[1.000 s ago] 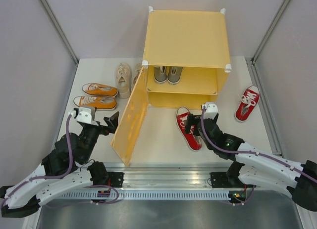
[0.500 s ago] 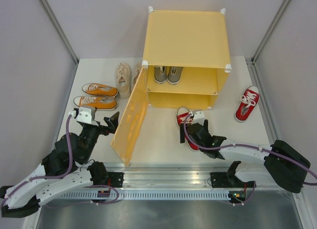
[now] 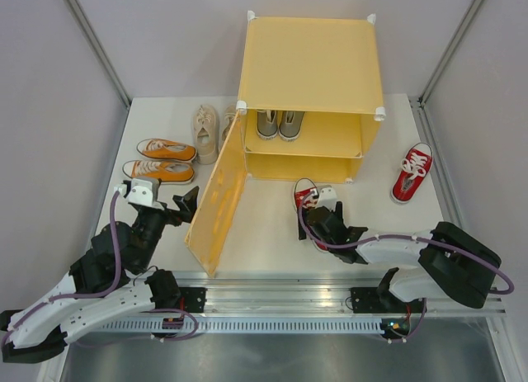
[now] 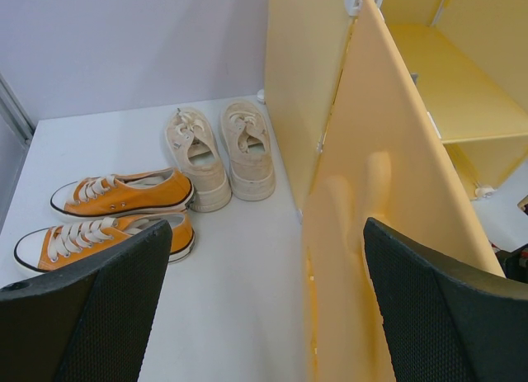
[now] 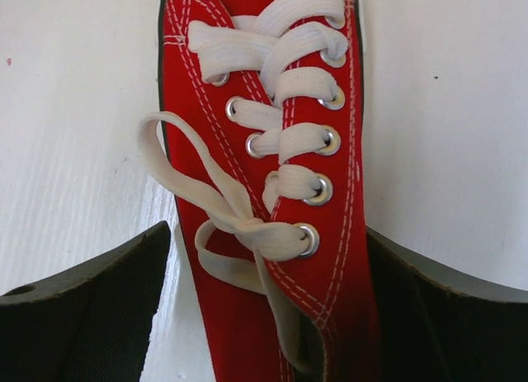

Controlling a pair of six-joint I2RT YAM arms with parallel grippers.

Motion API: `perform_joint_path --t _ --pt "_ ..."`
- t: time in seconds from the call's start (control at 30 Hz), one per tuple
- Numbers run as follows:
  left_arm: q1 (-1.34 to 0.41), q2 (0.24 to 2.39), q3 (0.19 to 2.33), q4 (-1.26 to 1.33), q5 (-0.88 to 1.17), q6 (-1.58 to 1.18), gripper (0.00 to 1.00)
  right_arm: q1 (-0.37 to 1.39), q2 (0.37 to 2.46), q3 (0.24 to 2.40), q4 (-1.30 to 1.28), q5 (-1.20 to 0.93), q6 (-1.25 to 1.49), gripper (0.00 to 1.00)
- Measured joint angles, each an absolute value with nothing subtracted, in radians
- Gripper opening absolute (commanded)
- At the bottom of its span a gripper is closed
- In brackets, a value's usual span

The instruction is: Place and organize the shoes in the shoe cabinet

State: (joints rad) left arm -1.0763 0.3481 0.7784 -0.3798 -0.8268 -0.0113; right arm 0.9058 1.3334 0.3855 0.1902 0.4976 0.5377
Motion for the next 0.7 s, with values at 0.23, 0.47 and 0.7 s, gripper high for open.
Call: perform_joint_path --t 0.23,0.47,0.7 --pt "-1.076 0.348 0.779 -0.379 -0.827 -0.011 1.00 0.907 1.358 0.403 0.181 0.529 0.533 0.54" --pt "-1.076 0.348 0.778 -0.379 -0.827 -0.011 1.00 0.933 1.353 0.437 0.112 0.512 0.534 0.02" --pt "-1.076 0.348 0.779 -0.380 -0.827 -0.011 1.00 0.998 1.166 0.446 -0.035 0.329 0.524 0.01"
